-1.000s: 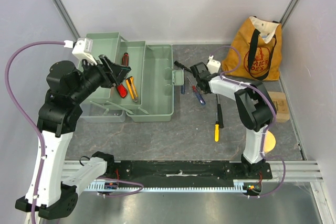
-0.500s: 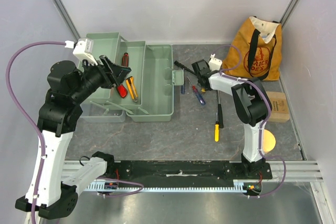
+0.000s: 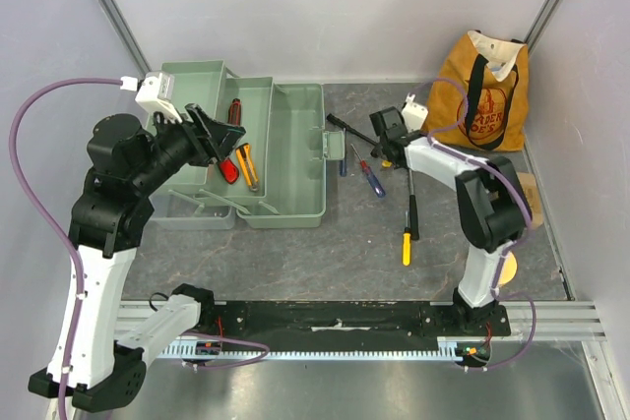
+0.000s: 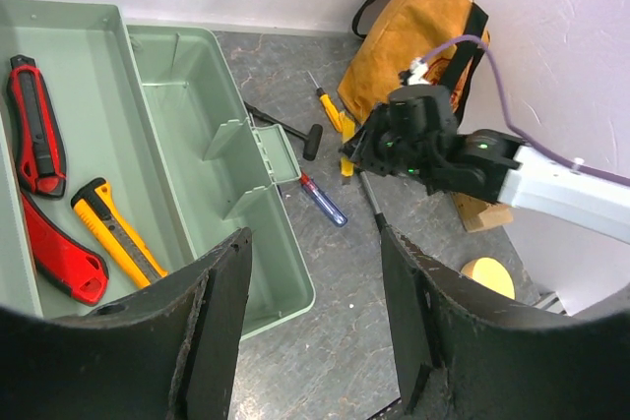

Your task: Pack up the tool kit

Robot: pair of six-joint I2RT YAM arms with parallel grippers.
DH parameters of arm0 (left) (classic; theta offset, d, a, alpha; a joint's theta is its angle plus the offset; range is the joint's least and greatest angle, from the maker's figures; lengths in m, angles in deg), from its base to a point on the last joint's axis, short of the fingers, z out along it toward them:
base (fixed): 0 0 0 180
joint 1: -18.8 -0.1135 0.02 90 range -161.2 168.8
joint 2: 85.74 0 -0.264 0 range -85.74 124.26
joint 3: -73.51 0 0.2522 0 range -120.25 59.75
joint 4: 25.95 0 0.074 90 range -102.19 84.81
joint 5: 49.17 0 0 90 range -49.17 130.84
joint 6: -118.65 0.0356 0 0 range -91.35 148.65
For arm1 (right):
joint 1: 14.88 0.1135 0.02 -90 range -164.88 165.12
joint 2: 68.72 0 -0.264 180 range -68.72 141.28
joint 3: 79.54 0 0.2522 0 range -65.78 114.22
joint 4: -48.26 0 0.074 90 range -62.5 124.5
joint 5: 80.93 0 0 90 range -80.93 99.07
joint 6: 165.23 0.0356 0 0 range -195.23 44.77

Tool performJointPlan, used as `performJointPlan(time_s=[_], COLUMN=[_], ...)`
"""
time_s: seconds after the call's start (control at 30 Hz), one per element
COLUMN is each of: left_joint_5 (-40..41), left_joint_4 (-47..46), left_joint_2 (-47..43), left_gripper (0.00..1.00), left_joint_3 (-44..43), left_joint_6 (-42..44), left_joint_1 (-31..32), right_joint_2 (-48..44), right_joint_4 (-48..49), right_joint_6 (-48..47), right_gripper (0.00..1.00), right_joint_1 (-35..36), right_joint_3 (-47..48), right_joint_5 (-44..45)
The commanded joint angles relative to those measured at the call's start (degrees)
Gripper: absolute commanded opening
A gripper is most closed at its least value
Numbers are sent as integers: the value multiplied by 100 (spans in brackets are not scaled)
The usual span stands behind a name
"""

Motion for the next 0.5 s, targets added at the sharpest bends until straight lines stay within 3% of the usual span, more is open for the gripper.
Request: performJointPlan(time_s=[0.0, 0.23, 0.47], left_joint_5=[46, 19, 28], left_joint_4=[-39, -4, 102], left_joint_2=[-110, -189, -294], left_gripper=[61, 61, 61], left_joint_3=[-234, -313, -392], left_joint_6=[201, 192, 201], left_joint_1=[11, 11, 2], right_joint_2=[-1121, -1756, -976], right_joint_4=[502, 951, 1329], right_joint_6=[-4, -391, -1137], right_gripper=[23, 24, 26], right_joint_1=[7, 630, 1913], right_joint_3=[-216, 204, 1644], right_joint_5=[-225, -876, -955])
